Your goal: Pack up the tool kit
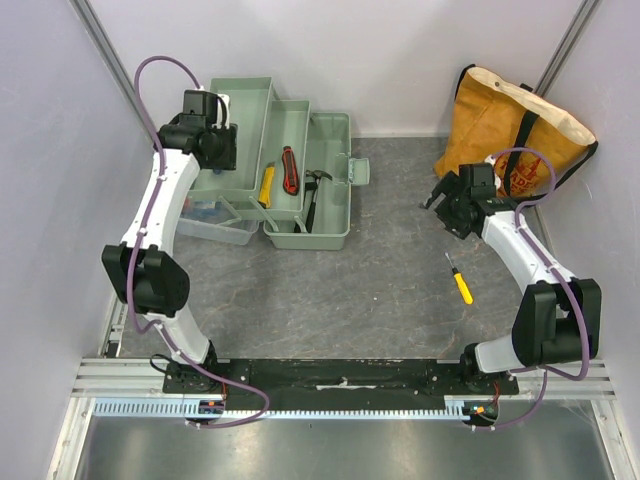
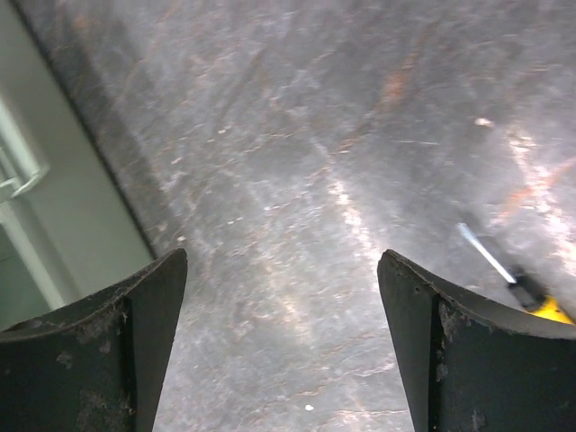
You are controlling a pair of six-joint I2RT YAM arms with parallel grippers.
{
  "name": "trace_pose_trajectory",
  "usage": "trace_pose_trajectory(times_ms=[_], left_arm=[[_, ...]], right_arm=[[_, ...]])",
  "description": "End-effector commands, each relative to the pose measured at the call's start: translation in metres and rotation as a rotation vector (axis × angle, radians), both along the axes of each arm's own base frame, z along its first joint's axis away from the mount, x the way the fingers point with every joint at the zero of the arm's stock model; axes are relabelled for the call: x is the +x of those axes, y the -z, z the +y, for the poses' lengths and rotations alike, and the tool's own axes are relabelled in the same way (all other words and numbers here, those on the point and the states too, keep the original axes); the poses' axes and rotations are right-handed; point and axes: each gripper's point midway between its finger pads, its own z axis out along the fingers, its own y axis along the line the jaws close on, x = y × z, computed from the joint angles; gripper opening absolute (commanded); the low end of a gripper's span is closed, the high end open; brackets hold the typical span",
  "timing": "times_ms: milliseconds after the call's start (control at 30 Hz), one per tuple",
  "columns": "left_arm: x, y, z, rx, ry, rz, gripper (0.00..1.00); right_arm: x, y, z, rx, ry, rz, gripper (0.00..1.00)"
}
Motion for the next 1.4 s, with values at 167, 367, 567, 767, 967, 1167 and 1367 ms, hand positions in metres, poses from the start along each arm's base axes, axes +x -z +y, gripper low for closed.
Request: trace_pose_trajectory(times_ms=[167,367,567,767,967,1167,1367], left_arm=[[-0.038,-0.094,-0.004,-0.104,-0.097,-0.240,0.64],[-0.071,-0.109,-0.052,-0.277,0.129,-0.243,0.65],[-0.111,-0.118,-0.118,-0.537,0.421,-0.213,0.66],[-0.156,-0.129,-0.158,-0.646,0.622,-0.223,0.67],[-0.194,-0.140,-0.175,-0.722,0.719,-0.264,0.68],[-0.214,-0.138,-0.171,-0.745,0.743,-0.322,0.69],[-0.228,-0.150,-0.169,-0.785,0.740,-0.352,0.69]], right_arm=[[-0.047,0.042,-0.090,-0.184,0.205,0.180,0.98],[-0.066,0.055,-0.101,-0.098,0.215,0.226,0.98],[-0.088,0.079,-0.098,-0.026,0.245,0.306,0.98],[-0.109,0.106,-0.074,0.104,0.253,0.368,0.98],[-0.123,0.112,-0.052,0.205,0.218,0.342,0.98],[-0.116,0.095,-0.060,0.100,0.130,0.225,0.96],[-0.104,0.080,-0.067,-0.093,0.053,0.156,0.93]])
